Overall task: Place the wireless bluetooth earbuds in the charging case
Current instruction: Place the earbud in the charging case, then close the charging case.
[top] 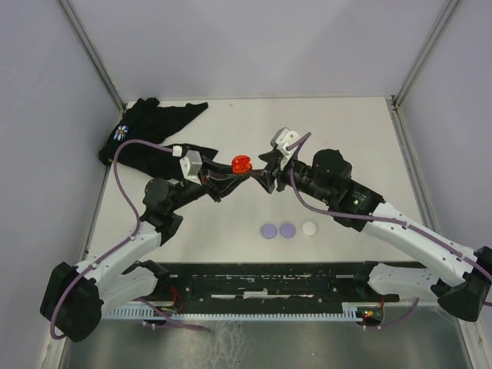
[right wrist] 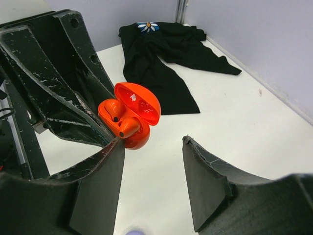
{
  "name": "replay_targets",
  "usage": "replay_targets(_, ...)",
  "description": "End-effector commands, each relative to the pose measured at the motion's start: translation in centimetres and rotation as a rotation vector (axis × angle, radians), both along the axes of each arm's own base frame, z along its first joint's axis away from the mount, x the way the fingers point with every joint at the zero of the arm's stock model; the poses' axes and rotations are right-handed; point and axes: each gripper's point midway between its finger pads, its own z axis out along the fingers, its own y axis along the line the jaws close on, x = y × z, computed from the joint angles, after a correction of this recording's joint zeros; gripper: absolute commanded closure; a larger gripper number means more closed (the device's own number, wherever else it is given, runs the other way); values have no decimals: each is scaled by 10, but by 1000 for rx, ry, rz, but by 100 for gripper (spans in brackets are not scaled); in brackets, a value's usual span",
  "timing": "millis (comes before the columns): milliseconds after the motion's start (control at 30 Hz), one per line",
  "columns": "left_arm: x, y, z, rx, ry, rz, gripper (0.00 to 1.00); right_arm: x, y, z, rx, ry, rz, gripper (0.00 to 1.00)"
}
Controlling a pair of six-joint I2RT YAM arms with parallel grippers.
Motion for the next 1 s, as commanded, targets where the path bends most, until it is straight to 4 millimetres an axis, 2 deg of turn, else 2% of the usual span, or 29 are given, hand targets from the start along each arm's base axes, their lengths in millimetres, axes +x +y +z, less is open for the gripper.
replay_targets(0,-7,4,12,3,-102,1,97,7,-12,20,73,23,-57,41)
replay_targets(267,-12,3,10,30,-125,-16,97,17,-24,14,103,140,-33,41)
replay_targets(567,0,6,3,67,-88,39,97,-7,-19,17,95,142,145,34)
replay_targets(733,-5,3,-4,105,-119,6,97,-16,-13,24,91,126,230,31)
replay_targets(833,-13,-1,-9,137,-153,-44,97,-27,-9,24,43,109,324,26)
replay_targets(967,-24,-6,-16,190,-205,-128,97,-30,-5,21,5,104,383,18)
